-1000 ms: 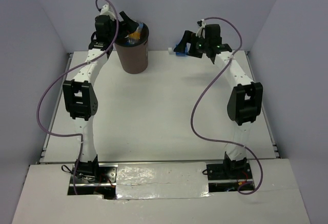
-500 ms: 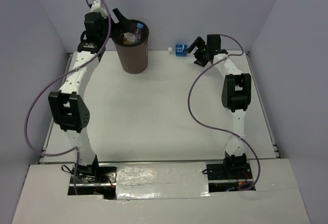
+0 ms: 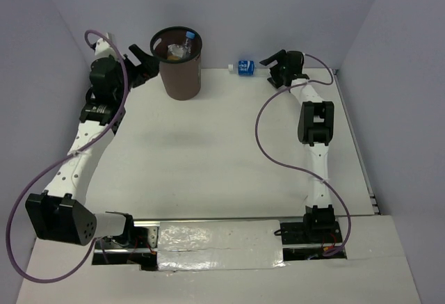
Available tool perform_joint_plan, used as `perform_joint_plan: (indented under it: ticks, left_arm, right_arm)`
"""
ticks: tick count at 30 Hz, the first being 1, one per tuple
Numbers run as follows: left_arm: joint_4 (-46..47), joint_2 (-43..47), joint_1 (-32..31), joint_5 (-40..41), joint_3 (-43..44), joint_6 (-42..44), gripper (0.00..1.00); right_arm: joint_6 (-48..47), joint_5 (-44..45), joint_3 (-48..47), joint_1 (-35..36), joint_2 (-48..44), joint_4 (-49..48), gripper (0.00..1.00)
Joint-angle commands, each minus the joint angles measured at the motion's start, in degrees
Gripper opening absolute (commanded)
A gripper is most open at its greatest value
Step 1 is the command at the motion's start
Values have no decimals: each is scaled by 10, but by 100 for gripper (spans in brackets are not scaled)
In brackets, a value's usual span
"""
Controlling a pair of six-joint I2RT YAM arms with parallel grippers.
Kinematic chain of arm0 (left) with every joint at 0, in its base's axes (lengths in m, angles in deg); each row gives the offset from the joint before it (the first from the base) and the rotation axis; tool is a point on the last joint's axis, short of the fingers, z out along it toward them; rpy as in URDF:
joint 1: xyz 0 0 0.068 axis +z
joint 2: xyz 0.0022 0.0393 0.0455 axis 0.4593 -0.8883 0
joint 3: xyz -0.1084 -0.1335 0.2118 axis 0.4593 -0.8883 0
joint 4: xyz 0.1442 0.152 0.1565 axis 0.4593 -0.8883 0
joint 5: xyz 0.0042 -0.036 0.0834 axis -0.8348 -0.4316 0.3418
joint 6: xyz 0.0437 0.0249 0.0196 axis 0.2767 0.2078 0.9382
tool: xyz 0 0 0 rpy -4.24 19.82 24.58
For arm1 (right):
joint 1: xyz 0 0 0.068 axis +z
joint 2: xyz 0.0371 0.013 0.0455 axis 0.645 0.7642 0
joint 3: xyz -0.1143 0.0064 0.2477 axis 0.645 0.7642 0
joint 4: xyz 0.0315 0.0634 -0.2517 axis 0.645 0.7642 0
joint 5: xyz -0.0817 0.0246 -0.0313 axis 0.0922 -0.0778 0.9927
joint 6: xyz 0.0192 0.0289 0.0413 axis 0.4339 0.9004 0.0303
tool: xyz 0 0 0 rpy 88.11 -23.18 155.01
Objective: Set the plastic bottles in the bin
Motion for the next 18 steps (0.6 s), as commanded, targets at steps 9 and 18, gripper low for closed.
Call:
perform_joint_plan:
  ticks: [9,18]
  left_arm:
    - [-25,14,-66,85,-19,-40,99]
    - [-45,-1,-118,128,-3,-54,99]
  right_arm:
    - [128,17,-61,2,90,-132,100]
    - [157,21,-62,-6,131,-181,71]
